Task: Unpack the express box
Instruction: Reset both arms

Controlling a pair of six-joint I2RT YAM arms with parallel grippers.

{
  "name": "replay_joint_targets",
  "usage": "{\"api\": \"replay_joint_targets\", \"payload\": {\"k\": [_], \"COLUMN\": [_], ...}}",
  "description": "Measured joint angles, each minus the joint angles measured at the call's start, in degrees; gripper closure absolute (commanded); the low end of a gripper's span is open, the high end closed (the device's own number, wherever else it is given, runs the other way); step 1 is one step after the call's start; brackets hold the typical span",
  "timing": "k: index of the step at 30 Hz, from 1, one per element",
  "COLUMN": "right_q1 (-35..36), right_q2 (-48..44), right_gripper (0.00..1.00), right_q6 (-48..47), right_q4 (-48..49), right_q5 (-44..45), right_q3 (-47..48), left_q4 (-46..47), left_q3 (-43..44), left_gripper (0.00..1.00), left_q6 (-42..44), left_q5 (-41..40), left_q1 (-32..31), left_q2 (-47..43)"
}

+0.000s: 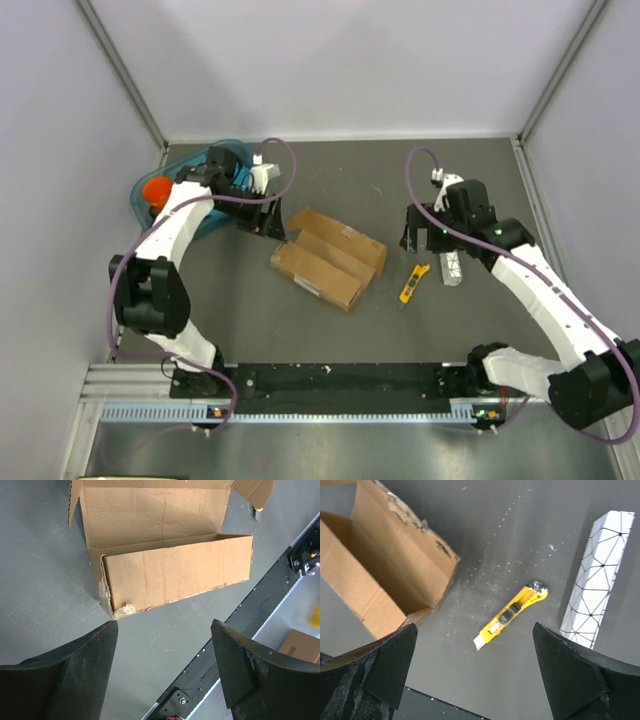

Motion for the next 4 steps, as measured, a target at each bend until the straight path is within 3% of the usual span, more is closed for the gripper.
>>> {"api": "replay_joint_targets", "payload": {"k": [4], "right_q1": [0.00], "right_q2": [-2.91], "right_gripper": [0.01], "right_q6": [0.02], "right_q4": [-0.11], "right_q5": [-2.56], "right_q3": [-0.96], "left_q4": [0.46], "left_q3": [-1.40], "left_gripper": [0.17], "left_q6": [0.22], "left_q5": [-0.79], "left_q1": [0.00], "left_q2": [-2.47]}}
